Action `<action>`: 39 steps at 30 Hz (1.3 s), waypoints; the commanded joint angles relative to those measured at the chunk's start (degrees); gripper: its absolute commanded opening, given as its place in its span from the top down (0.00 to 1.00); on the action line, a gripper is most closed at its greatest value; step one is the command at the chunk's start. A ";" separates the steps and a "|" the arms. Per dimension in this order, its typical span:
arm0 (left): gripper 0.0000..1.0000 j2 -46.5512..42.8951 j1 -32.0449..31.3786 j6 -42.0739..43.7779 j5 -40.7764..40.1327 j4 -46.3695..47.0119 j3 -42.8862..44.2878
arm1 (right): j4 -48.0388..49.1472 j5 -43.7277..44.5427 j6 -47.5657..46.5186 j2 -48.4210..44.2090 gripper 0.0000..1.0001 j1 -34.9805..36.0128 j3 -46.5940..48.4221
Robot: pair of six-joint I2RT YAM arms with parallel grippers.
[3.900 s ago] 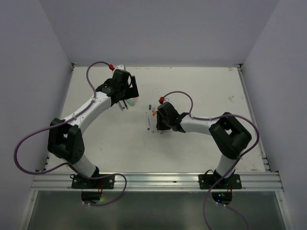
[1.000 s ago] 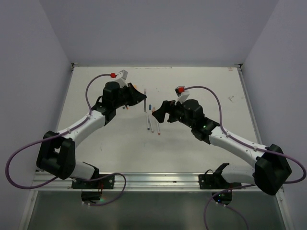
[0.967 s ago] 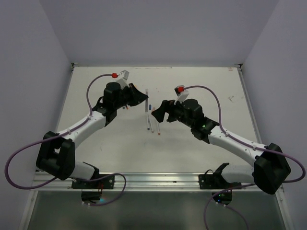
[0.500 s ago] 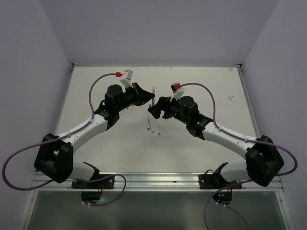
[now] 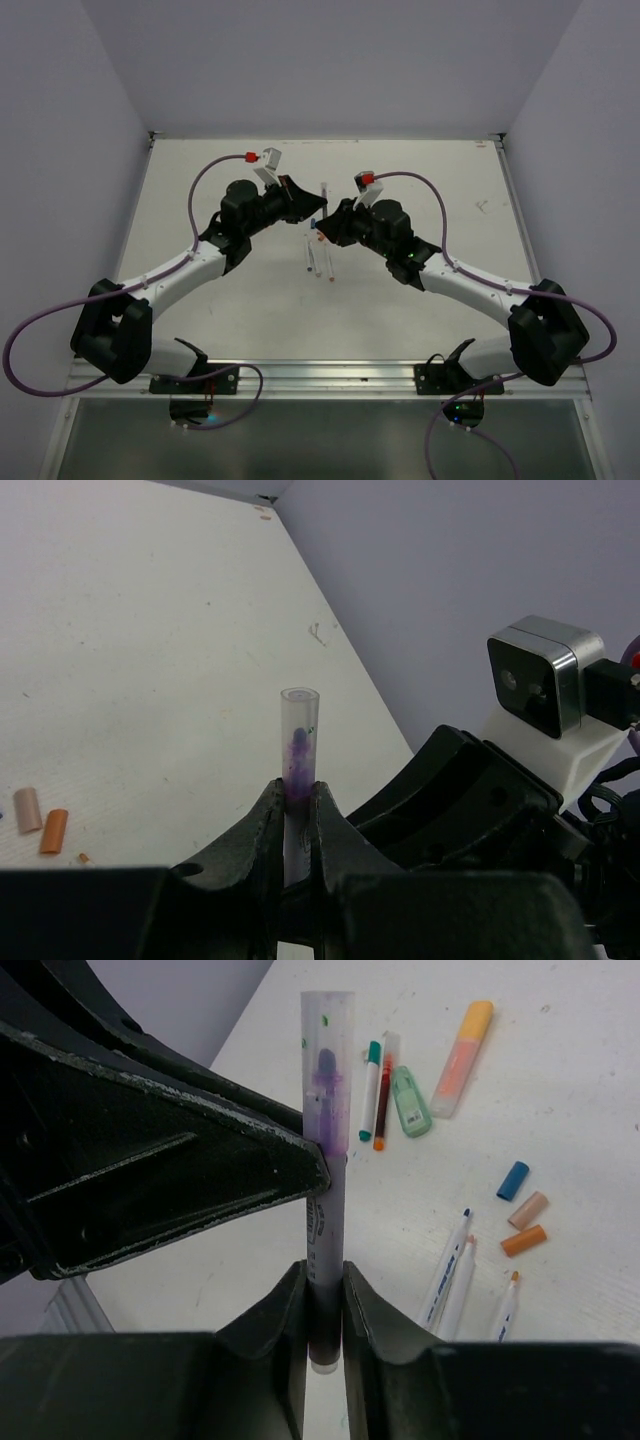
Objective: Open the pen caps
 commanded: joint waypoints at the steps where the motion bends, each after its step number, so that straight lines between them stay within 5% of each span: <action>1: 0.98 -2.03 -0.41 1.79 -0.04 3.00 0.12 | 2.00 0.62 -0.74 -1.13 0.83 0.05 1.82; 5: 0.73 -2.30 -0.32 4.25 -0.92 0.89 1.34 | -0.46 1.85 -2.49 -2.45 1.00 0.05 1.47; 16: 0.18 -2.30 -0.41 8.12 -2.15 -3.51 5.03 | -6.17 2.21 -6.36 -6.14 1.00 0.05 -0.64; 23: 0.17 0.25 -0.41 7.33 0.39 -4.12 7.23 | -8.81 0.19 -9.35 -6.23 1.00 0.05 -0.64; 39: 0.43 4.03 -1.55 7.15 1.80 -7.90 10.05 | -9.87 -1.66 -12.78 -4.91 1.00 0.14 1.47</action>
